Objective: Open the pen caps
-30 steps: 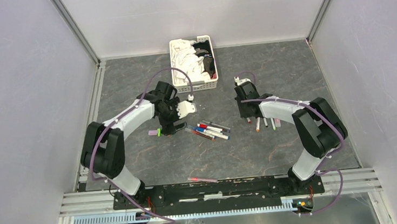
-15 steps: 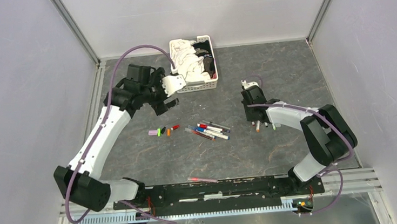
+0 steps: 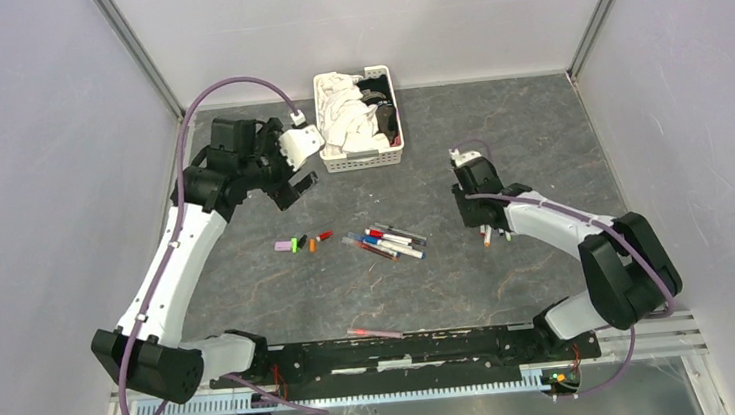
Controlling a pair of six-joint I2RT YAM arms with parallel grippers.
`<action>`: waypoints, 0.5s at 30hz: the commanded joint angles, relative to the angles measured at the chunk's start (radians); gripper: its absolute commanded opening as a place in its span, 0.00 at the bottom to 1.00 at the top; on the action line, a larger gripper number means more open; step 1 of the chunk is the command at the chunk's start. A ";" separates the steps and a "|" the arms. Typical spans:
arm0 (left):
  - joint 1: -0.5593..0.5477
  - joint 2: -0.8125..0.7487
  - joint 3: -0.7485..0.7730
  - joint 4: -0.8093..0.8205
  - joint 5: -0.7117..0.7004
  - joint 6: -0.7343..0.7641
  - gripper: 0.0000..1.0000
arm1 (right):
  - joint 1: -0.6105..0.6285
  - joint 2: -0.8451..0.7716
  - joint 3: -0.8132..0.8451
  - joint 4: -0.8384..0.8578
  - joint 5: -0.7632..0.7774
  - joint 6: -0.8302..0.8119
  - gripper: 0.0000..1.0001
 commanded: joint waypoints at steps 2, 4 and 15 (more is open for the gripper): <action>0.009 -0.008 0.050 -0.013 0.093 -0.073 1.00 | 0.057 0.017 0.124 0.043 -0.269 -0.097 0.38; 0.009 -0.014 0.047 -0.018 0.103 -0.079 1.00 | 0.085 0.068 0.166 0.039 -0.346 -0.135 0.39; 0.009 -0.028 -0.023 -0.038 0.147 -0.109 1.00 | 0.297 0.283 0.324 0.046 -0.385 -0.223 0.38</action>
